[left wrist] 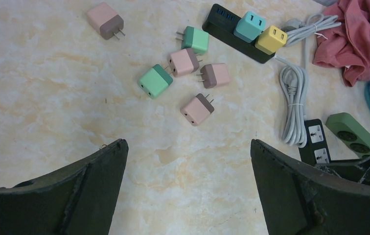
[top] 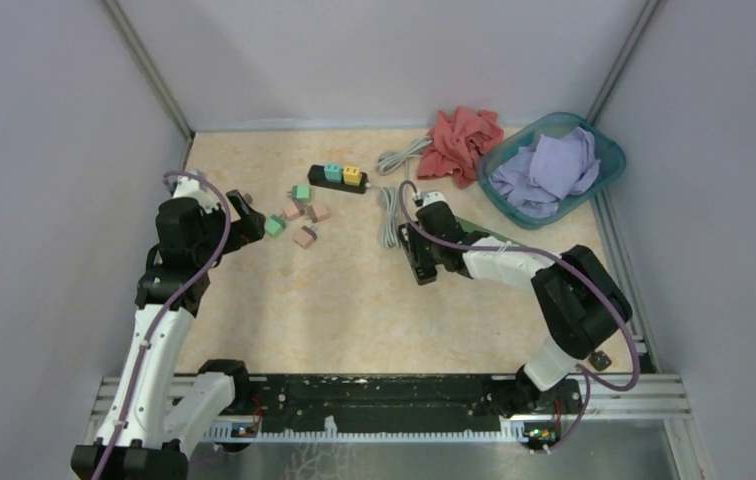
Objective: Insert the plug
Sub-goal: Move the socket to the center of the board.
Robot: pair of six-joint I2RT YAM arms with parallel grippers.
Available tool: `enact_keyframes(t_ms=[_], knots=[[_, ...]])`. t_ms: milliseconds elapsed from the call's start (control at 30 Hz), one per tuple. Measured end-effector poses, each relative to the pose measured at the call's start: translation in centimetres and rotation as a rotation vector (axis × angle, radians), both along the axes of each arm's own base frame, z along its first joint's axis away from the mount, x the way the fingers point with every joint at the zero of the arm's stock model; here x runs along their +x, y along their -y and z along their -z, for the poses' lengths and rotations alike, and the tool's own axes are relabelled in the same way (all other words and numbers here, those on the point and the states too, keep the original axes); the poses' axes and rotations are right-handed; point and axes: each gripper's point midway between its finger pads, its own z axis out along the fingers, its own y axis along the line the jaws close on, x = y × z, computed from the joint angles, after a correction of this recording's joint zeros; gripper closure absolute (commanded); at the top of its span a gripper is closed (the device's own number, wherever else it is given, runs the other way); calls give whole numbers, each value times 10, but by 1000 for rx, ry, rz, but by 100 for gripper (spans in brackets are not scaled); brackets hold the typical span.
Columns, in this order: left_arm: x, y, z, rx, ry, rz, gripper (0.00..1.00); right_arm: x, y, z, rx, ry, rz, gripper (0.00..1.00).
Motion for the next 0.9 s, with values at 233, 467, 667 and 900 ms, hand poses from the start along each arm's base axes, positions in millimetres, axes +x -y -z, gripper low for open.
enact_keyframes(t_ms=[233,467,667,900], knots=[[0,1,2,-2,-3,5,0,-47,-9,1,9,-41,25,61],[4,2,8,-2,-27,8,0,-76,4,3,31,-49,99,59],[10,4,25,-9,-87,12,0,-87,11,2,60,-36,119,45],[16,15,49,-60,-177,39,0,-86,11,-13,91,19,89,27]])
